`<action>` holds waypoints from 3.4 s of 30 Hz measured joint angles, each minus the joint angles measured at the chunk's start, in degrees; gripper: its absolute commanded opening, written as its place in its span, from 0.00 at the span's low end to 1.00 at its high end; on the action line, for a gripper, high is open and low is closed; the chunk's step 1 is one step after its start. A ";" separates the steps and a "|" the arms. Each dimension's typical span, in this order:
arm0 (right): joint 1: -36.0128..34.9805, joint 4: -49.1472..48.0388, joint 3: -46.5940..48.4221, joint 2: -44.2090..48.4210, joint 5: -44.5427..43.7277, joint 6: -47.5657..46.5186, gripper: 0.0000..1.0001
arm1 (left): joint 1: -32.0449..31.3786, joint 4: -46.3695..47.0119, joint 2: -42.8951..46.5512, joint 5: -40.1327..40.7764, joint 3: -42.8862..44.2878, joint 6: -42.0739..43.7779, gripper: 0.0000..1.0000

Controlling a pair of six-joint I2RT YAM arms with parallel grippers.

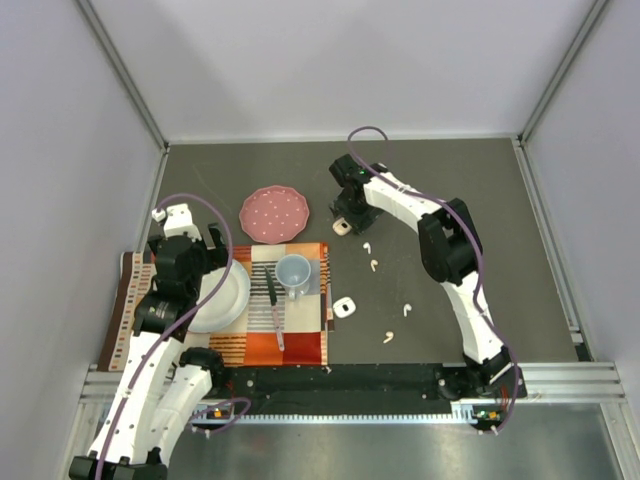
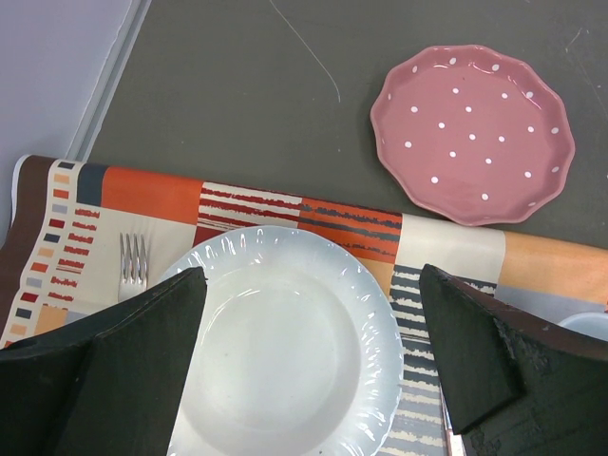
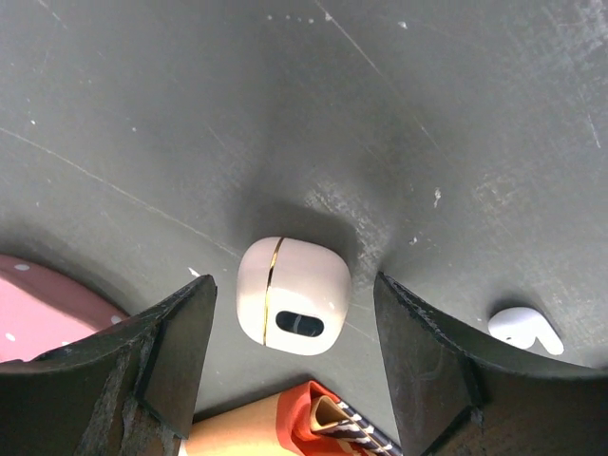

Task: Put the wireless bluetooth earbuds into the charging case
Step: Move the charging case to the center of the board, then pick up the charging case from the center of the board.

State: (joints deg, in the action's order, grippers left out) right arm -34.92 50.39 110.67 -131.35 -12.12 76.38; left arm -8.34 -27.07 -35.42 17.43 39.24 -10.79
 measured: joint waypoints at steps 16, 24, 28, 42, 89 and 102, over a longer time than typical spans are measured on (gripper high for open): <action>1.14 0.46 -0.04 -0.55 1.90 0.81 0.50 | 0.00 0.00 -0.37 0.02 0.02 0.00 0.99; 1.51 0.20 -0.55 -0.61 2.38 0.87 0.42 | 0.00 -0.07 -0.74 0.02 0.02 0.00 0.99; 1.99 -1.77 -3.54 1.11 2.71 1.62 0.42 | 0.00 -0.09 -0.85 0.02 0.04 -0.02 0.99; 12.81 -4.20 -21.49 12.79 -1.86 2.10 0.45 | 0.00 -0.17 -1.11 0.00 0.04 0.04 0.99; 16.70 -4.59 -30.56 29.64 -1.62 -6.95 0.70 | 0.00 -0.63 -1.49 -1.36 0.22 0.46 0.99; 16.72 -2.51 -31.30 25.07 2.05 7.02 0.66 | 0.00 -0.92 -1.49 -1.51 0.33 0.46 0.99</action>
State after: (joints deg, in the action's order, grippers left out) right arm -18.20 47.88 79.37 -106.28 -10.07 83.40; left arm -8.34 -27.99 -36.91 15.92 39.57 -10.33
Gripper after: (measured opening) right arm 0.664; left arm 0.990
